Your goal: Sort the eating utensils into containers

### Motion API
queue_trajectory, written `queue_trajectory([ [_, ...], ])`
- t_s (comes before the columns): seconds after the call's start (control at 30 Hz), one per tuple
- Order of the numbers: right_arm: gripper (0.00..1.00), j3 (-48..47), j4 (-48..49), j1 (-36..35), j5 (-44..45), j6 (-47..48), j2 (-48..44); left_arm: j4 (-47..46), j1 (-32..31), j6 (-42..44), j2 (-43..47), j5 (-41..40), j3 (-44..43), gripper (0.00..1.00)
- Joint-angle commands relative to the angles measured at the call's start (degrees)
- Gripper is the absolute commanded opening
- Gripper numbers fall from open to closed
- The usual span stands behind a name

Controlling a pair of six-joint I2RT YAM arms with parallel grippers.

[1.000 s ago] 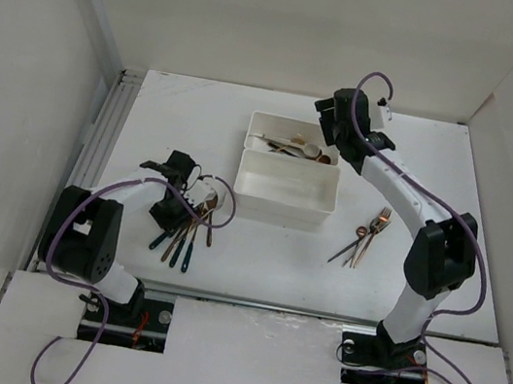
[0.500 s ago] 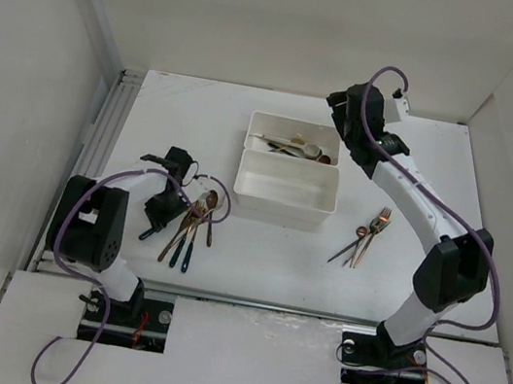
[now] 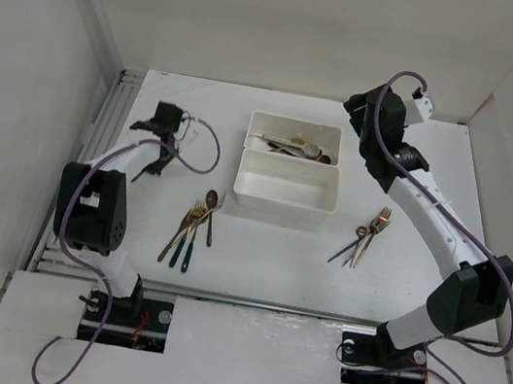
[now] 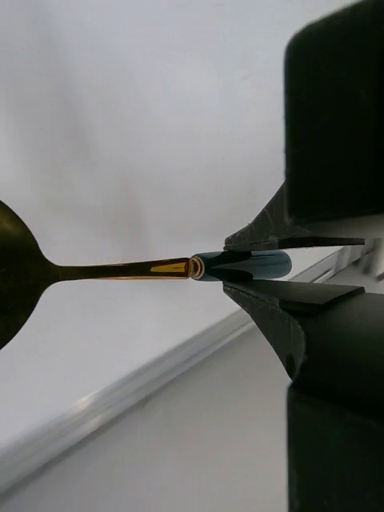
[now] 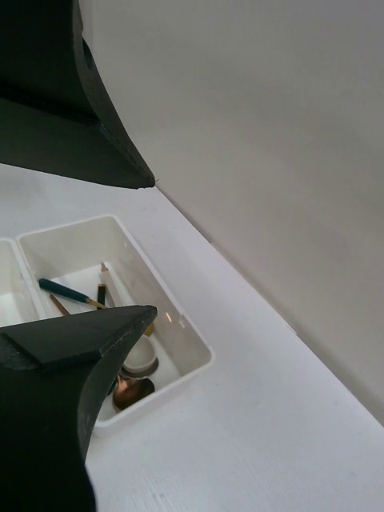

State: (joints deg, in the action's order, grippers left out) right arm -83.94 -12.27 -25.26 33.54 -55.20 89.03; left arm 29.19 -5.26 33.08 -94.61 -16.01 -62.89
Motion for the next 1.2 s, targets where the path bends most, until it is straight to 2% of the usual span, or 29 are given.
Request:
queue_trajectory([
  [0.0,0.65,1.24,4.18,0.56,2.32,5.71,-4.03,-7.57,-1.68,1.89,-3.54,-3.87,-14.5,0.0],
  [0.07,0.65,4.48,4.19,1.69,2.32,6.24,-6.49,-7.57,-3.78,3.81,-5.84,-3.24,-20.4,0.0],
  [0.1,0.65,5.88,4.19,2.22,2.32,6.24,-7.55,-10.7,-5.1,5.05,-7.24,-2.45,-24.69,0.0],
  [0.3,0.65,18.8,4.19,7.67,2.32,4.05,-17.64,-23.73,-18.46,17.18,-12.61,0.27,-31.84,0.0],
  [0.43,0.65,23.82,2.7,9.61,2.85,4.05,-23.18,-23.22,-24.97,19.57,-19.55,3.52,-41.75,0.0],
  [0.63,0.65,26.72,-1.87,10.84,6.19,3.52,-28.56,-25.06,-29.54,20.88,-24.92,7.92,-42.14,0.0],
  [0.7,0.65,27.43,-2.76,10.84,6.71,3.52,-29.44,-25.06,-30.94,20.88,-26.85,7.92,-41.53,0.0],
  [0.8,0.71,27.95,-5.03,11.37,6.71,3.52,-30.06,-25.58,-32.01,20.63,-28.78,3.99,-41.52,0.0],
  [0.83,0.73,27.96,-5.56,11.37,6.02,3.52,-30.06,-25.59,-32.71,20.62,-28.79,3.01,-41.52,0.02],
  [0.87,0.76,27.96,-7.05,11.37,5.49,3.52,-30.06,-25.59,-32.71,19.75,-28.79,2.31,-41.52,0.15],
  [0.93,0.8,28.65,-8.81,11.37,2.26,3.52,-29.36,-23.93,-32.71,17.11,-28.79,0.47,-42.57,0.33],
  [0.97,0.8,28.66,-11.69,12.15,0.84,3.52,-28.4,-20.78,-32.71,16.58,-28.79,0.45,-43.88,0.46],
  [1.0,0.8,28.66,-13.37,13.12,-0.57,4.39,-27.78,-20.75,-32.71,15.71,-28.79,0.45,-43.89,0.46],
  [1.03,0.77,29.18,-15.13,13.74,-2.15,4.4,-27.17,-17.71,-32.19,14.39,-28.79,0.45,-45.72,0.55],
  [1.17,0.64,30.59,-23.23,16.28,-10.3,6.5,-24.62,-10.41,-29.82,5.43,-26.43,5.44,-51.88,0.62],
])
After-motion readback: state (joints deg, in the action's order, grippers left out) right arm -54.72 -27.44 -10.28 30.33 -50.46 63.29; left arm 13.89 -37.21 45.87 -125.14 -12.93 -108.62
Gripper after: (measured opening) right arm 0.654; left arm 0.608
